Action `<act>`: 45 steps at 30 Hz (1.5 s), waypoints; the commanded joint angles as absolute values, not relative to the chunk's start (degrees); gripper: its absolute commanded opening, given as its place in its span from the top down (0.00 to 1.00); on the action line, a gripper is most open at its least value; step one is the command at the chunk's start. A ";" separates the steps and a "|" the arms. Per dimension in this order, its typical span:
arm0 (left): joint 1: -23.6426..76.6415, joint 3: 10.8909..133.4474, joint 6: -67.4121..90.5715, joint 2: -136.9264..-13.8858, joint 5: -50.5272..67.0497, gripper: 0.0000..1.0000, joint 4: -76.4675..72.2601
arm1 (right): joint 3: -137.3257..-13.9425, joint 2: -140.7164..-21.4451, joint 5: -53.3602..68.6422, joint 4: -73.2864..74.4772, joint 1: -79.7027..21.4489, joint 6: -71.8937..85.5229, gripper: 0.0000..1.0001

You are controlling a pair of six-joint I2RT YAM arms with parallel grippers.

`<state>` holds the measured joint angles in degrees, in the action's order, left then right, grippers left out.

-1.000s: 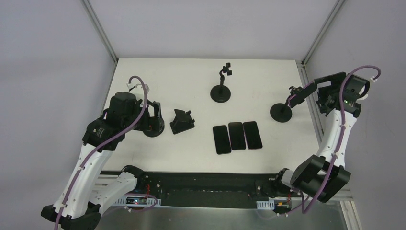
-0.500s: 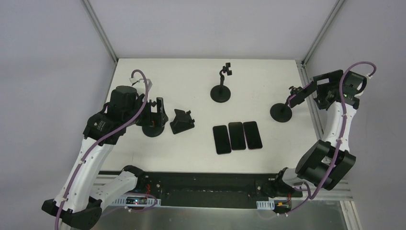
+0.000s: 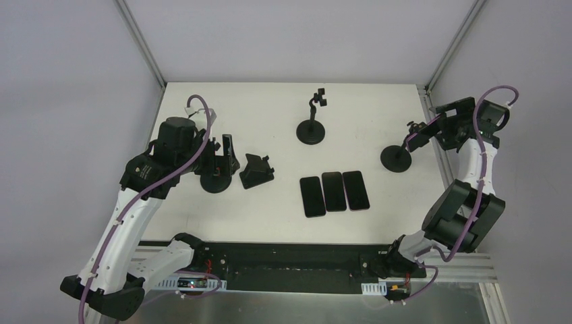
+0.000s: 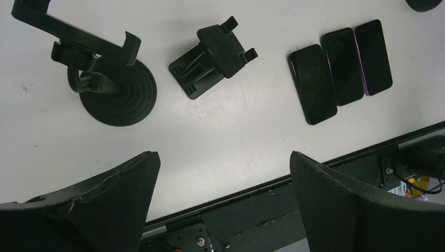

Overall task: Remove the phone from the phone stand
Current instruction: Pick up the phone stand with the phone at the center of the board.

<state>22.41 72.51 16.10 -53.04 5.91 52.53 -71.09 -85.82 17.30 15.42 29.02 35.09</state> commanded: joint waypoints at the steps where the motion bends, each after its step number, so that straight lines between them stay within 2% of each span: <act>1: 22.06 73.95 16.52 -53.11 6.38 0.01 51.66 | -69.19 -86.98 20.66 8.36 29.36 34.99 0.01; 6: 22.06 73.42 16.26 -53.42 6.32 0.01 51.59 | -66.18 -86.36 23.46 2.07 29.36 35.79 0.06; 16: 22.06 71.70 16.50 -52.36 6.09 0.01 51.50 | -62.72 -82.20 23.78 -2.37 29.36 36.43 0.37; 21: 22.06 70.32 16.85 -50.98 5.61 0.01 51.47 | -63.83 -80.03 23.61 -1.36 29.36 37.46 0.49; 27: 22.06 67.40 17.89 -48.71 3.89 0.01 51.07 | -67.75 -77.23 25.20 3.72 29.27 36.83 0.55; 31: 22.06 65.66 18.37 -47.50 4.30 0.01 50.55 | -69.84 -76.13 25.63 7.40 29.27 36.99 0.55; 45: 22.06 63.21 19.64 -45.00 3.75 0.01 49.42 | -69.70 -73.34 29.14 6.43 27.77 40.41 0.55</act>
<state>22.41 63.70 18.22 -45.30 4.54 51.29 -64.71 -77.38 24.14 11.53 28.16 37.28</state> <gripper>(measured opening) 0.991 0.728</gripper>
